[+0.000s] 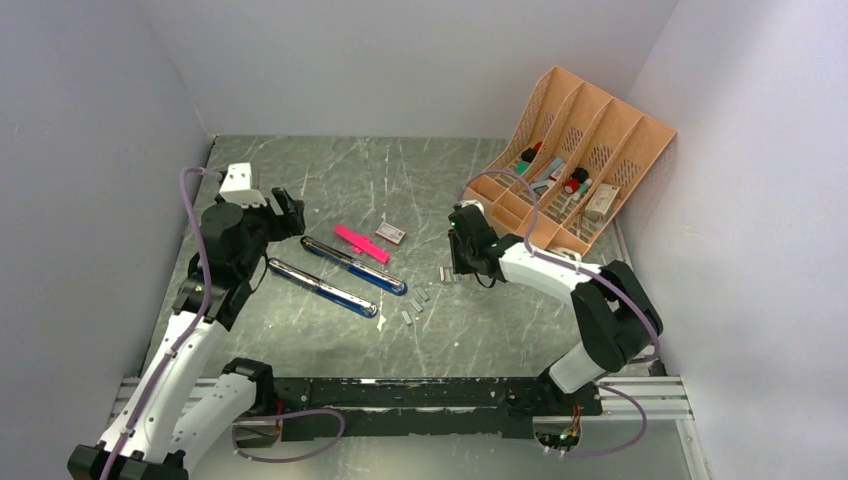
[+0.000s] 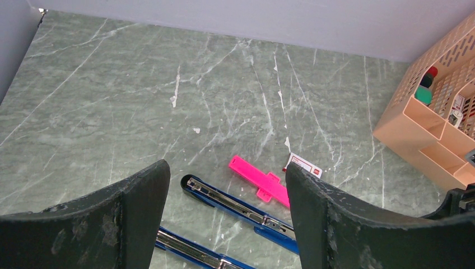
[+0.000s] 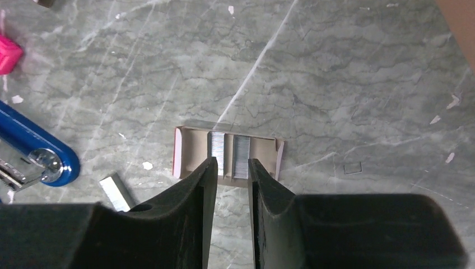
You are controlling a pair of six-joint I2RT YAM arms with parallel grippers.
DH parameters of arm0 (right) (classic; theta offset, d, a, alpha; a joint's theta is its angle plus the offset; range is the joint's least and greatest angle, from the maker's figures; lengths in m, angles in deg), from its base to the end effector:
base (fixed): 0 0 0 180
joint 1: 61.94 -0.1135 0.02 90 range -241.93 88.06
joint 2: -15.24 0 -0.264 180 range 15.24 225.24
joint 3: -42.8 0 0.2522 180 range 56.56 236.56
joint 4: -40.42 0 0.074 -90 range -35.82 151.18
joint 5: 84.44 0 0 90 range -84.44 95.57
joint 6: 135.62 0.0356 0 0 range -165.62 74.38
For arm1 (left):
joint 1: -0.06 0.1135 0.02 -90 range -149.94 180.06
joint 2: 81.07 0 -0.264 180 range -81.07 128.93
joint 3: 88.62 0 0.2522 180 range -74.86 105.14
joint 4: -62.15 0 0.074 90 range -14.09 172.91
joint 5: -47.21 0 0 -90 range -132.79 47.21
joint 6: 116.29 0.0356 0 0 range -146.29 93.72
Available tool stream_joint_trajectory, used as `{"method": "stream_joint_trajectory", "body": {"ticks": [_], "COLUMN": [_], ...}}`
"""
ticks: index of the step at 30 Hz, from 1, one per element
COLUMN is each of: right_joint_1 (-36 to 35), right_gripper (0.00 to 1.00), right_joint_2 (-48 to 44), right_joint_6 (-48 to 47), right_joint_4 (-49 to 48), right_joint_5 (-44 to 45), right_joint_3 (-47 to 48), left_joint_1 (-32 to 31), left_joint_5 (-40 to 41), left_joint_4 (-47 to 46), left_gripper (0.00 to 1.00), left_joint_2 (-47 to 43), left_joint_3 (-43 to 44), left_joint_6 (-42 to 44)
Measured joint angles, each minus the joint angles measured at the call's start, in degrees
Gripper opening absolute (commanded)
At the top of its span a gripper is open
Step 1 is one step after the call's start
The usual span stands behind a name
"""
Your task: Load the staples into the stapler
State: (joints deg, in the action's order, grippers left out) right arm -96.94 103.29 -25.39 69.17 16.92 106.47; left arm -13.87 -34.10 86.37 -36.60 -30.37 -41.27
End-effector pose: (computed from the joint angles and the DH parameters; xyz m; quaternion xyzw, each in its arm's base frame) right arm 0.2547 0.1698 0.1861 -0.0903 0.9402 0.0627 0.3224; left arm 0.1798 -0.0391 0.3387 -0.0555 0.7658 -0.1029 0.6323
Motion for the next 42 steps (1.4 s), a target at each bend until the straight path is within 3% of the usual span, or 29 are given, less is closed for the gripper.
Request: {"method": "stream_joint_trajectory", "body": {"ticks": [42], "right_joint_1": [1.31], "right_gripper": [0.35], "right_joint_2": [4.17], "right_joint_6": [1.66], "right_joint_4": [1.14], "right_joint_5": [-2.16], "right_joint_3": [0.00], "left_joint_1": [0.00], "left_joint_5": [0.02], "left_joint_4": [0.00], "left_gripper": [0.80], "left_joint_2": [0.00], "left_joint_3": [0.00], "left_joint_6": [0.00]}}
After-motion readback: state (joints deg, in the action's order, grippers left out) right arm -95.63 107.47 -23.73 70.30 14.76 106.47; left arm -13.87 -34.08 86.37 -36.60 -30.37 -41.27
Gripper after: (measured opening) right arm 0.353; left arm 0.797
